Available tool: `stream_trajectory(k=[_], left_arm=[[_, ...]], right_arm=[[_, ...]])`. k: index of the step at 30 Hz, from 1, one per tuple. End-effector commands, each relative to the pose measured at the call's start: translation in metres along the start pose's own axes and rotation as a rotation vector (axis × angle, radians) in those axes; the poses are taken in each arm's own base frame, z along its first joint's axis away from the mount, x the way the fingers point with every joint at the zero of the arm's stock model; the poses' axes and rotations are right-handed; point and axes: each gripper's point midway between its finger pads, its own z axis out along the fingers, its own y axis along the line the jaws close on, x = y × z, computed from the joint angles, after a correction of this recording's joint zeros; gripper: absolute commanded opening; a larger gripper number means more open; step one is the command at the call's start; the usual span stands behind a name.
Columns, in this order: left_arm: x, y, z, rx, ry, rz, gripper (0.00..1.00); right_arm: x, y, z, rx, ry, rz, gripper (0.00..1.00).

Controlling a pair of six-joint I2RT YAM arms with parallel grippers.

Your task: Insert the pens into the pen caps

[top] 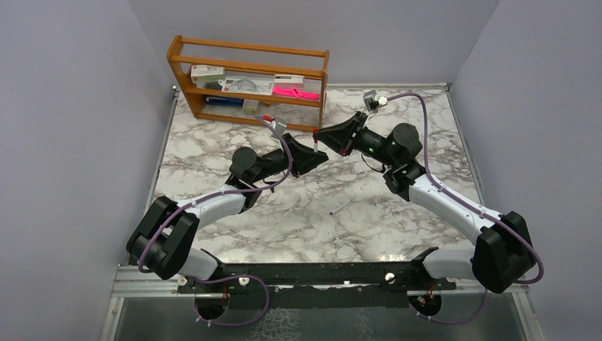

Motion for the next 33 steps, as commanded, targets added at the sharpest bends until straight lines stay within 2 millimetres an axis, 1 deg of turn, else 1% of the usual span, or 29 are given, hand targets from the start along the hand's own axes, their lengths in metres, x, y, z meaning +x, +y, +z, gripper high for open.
stream_trajectory(k=[1,6,15,20,26,33], left_arm=[[-0.036,-0.011,0.017,0.04,-0.086,0.072,0.0],[-0.046,-0.014,0.02,0.041,-0.113,0.091,0.0],[-0.069,-0.024,0.021,0.043,-0.161,0.167,0.0],[-0.082,-0.029,0.025,0.048,-0.176,0.195,0.0],[-0.096,-0.034,0.033,0.067,-0.198,0.219,0.0],[-0.105,-0.034,0.04,0.071,-0.205,0.24,0.0]], right_arm=[[0.036,-0.003,-0.011,0.0,0.115,0.05,0.01],[0.049,-0.008,-0.019,0.022,0.137,0.068,0.01],[0.068,-0.008,-0.023,0.01,0.197,0.126,0.01],[0.083,-0.009,-0.033,0.025,0.231,0.153,0.01],[0.108,-0.013,-0.048,0.049,0.264,0.193,0.01],[0.123,-0.014,-0.059,0.061,0.301,0.207,0.01]])
